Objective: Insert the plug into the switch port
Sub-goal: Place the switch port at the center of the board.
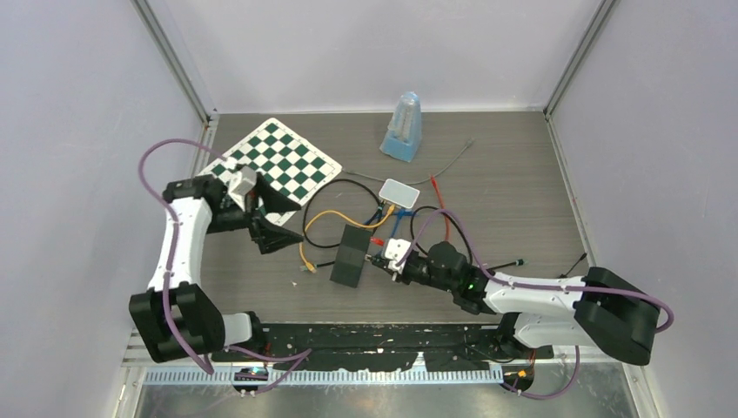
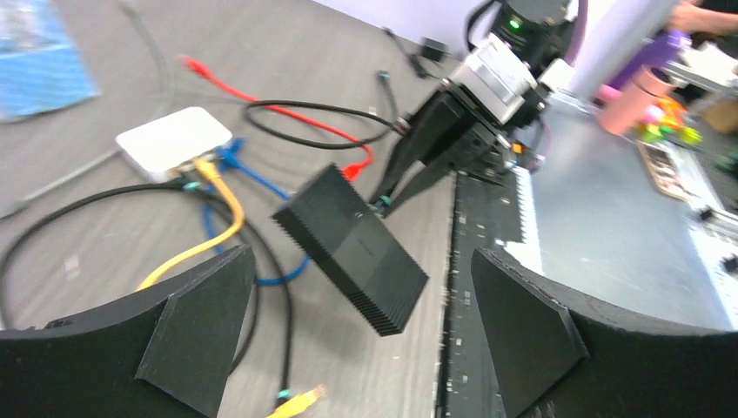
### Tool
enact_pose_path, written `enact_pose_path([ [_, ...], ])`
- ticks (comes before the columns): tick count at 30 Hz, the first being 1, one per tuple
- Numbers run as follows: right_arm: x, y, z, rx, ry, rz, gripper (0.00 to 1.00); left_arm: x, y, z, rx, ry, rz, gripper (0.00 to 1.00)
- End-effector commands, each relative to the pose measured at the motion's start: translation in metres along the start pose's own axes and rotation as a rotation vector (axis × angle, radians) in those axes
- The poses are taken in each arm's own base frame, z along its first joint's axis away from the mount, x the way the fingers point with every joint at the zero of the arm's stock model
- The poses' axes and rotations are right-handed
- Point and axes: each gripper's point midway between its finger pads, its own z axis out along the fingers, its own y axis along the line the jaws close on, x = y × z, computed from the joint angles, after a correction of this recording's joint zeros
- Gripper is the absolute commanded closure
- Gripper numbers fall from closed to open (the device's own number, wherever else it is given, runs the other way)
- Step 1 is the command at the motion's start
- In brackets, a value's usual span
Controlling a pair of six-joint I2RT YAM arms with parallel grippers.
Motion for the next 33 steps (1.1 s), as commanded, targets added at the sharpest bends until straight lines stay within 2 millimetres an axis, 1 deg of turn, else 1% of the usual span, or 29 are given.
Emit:
enact_pose_path([
  [1,-0.025,-0.014,0.015,0.042,-0.073,0.093,0.95,-0.055,-0.006,-0.023,-0.124,-0.242,-0.034,0.01],
  [2,-0.025,-0.015,0.018,0.038,-0.072,0.103,0.95,-0.058,-0.001,-0.028,-0.148,-0.251,-0.034,0.0],
  [3,-0.014,-0.011,0.022,0.013,-0.038,0.119,0.95,-0.059,0.004,-0.033,-0.168,-0.258,-0.038,0.0],
  [4,-0.016,-0.011,0.026,-0.001,-0.035,0.122,0.95,-0.061,0.012,-0.039,-0.192,-0.268,-0.051,0.0],
  [5,-0.004,-0.005,0.03,-0.036,0.001,0.134,0.95,-0.064,0.018,-0.044,-0.212,-0.275,-0.054,0.0],
  [6,-0.006,-0.004,0.033,-0.057,0.002,0.138,0.95,-0.066,0.022,-0.048,-0.223,-0.279,-0.051,0.0],
  [7,0.004,0.0,0.036,-0.076,0.032,0.15,0.95,-0.069,0.025,-0.05,-0.229,-0.281,-0.05,0.0],
  [8,0.004,0.0,0.038,-0.091,0.035,0.154,0.95,-0.072,0.027,-0.052,-0.232,-0.282,-0.051,0.0],
  [9,0.013,0.003,0.04,-0.102,0.064,0.162,0.95,-0.075,0.028,-0.053,-0.232,-0.283,-0.049,0.0],
  [10,0.014,0.002,0.042,-0.103,0.07,0.166,0.95,-0.077,0.028,-0.054,-0.233,-0.284,-0.047,0.0],
  [11,0.021,0.003,0.043,-0.105,0.088,0.171,0.94,-0.079,0.028,-0.054,-0.233,-0.282,-0.041,0.0],
  [12,0.022,0.001,0.045,-0.096,0.094,0.177,0.91,-0.08,0.028,-0.054,-0.234,-0.282,-0.039,0.0],
  [13,0.028,0.001,0.046,-0.091,0.111,0.185,0.88,-0.081,0.028,-0.054,-0.233,-0.281,-0.037,0.0],
  [14,0.029,-0.002,0.047,-0.077,0.117,0.188,0.83,-0.081,0.028,-0.054,-0.233,-0.282,-0.039,0.0],
  [15,0.032,-0.003,0.049,-0.074,0.133,0.192,0.81,-0.08,0.03,-0.054,-0.233,-0.282,-0.043,0.0],
  [19,0.041,-0.009,0.051,-0.048,0.189,0.198,0.64,-0.076,0.036,-0.056,-0.235,-0.287,-0.071,0.0],
  [20,0.04,-0.011,0.05,-0.037,0.194,0.197,0.55,-0.075,0.038,-0.056,-0.236,-0.288,-0.079,0.01],
  [21,0.041,-0.012,0.049,-0.034,0.201,0.199,0.5,-0.074,0.041,-0.057,-0.239,-0.289,-0.081,0.0],
  [22,0.036,-0.014,0.048,-0.023,0.193,0.201,0.41,-0.075,0.044,-0.059,-0.243,-0.29,-0.081,0.0],
  [23,0.034,-0.016,0.046,-0.014,0.191,0.204,0.37,-0.08,0.047,-0.062,-0.251,-0.291,-0.063,0.0],
  [24,0.026,-0.018,0.044,-0.005,0.17,0.207,0.31,-0.085,0.05,-0.066,-0.261,-0.291,-0.035,0.0],
  [25,0.024,-0.021,0.041,0.008,0.17,0.209,0.29,-0.093,0.053,-0.07,-0.272,-0.289,-0.002,0.0],
  [26,0.016,-0.024,0.037,0.021,0.151,0.211,0.27,-0.103,0.055,-0.075,-0.281,-0.289,0.027,0.0],
  [27,0.012,-0.027,0.035,0.038,0.145,0.211,0.26,-0.113,0.056,-0.078,-0.284,-0.287,0.046,0.0],
  [31,-0.013,-0.039,0.027,0.081,0.093,0.204,0.21,-0.157,0.051,-0.084,-0.28,-0.262,0.194,0.0],
  [33,-0.023,-0.044,0.023,0.095,0.074,0.201,0.21,-0.176,0.046,-0.084,-0.279,-0.242,0.303,0.01],
])
